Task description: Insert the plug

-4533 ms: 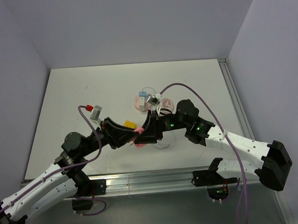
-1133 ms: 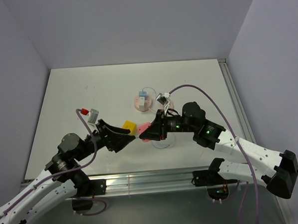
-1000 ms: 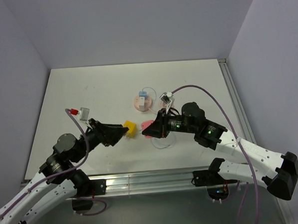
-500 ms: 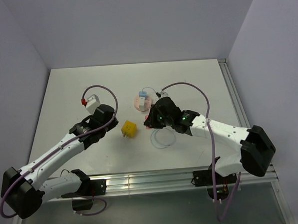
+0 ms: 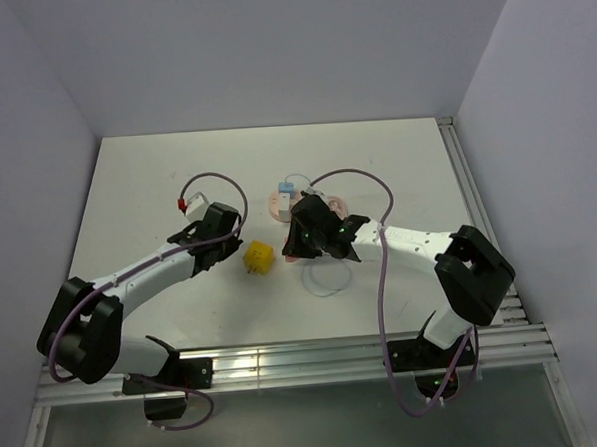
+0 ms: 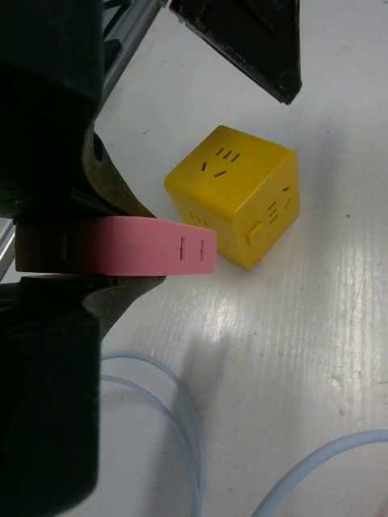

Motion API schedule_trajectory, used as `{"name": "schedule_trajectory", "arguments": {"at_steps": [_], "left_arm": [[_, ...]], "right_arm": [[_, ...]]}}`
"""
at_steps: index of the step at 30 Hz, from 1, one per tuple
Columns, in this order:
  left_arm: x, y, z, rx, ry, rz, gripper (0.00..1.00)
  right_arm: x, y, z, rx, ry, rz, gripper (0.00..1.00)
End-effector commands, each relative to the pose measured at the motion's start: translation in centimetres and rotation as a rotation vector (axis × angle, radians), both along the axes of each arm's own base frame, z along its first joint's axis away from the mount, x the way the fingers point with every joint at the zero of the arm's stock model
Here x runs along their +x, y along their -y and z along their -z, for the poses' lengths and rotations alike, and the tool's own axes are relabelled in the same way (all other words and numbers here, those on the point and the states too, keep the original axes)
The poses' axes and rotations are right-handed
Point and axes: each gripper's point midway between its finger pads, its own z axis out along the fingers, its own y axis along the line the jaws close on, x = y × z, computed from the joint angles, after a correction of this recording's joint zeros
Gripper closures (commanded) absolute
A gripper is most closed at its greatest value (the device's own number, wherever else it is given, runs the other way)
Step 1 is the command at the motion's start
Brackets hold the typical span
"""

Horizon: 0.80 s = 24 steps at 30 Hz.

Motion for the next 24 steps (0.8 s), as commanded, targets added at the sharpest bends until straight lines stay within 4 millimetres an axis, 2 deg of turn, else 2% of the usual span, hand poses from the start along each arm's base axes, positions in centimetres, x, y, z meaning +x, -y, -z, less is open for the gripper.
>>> {"name": "schedule_trajectory", "arguments": {"at_steps": [1, 6, 12, 19, 24], "left_arm": [[1.3, 1.2, -0.1, -0.04, 0.038, 0.027, 1.0], [0.8, 2.0, 1.4, -0.075, 0.015, 0.053, 1.0], [-1.5, 2.5, 3.5, -0.133, -0.037, 0.096, 1.0], [-2.9, 4.1, 3.1, -0.223, -0.012, 0.16, 1.0], [-3.2, 6.4, 2.1, -0.287, 0.036, 0.219, 1.0]], "right_arm": [[1.8, -0.8, -2.3, 0.035, 0.067, 0.028, 1.0], [1.6, 0.1, -1.7, 0.002, 0.071, 0.036, 1.0], [1.4, 1.0, -1.4, -0.026, 0.082, 0.043, 1.0], [1.4, 1.1, -2.0, -0.023, 0.099, 0.025, 1.0], [1.5, 1.0, -2.9, -0.031, 0.12, 0.007, 1.0]]}}
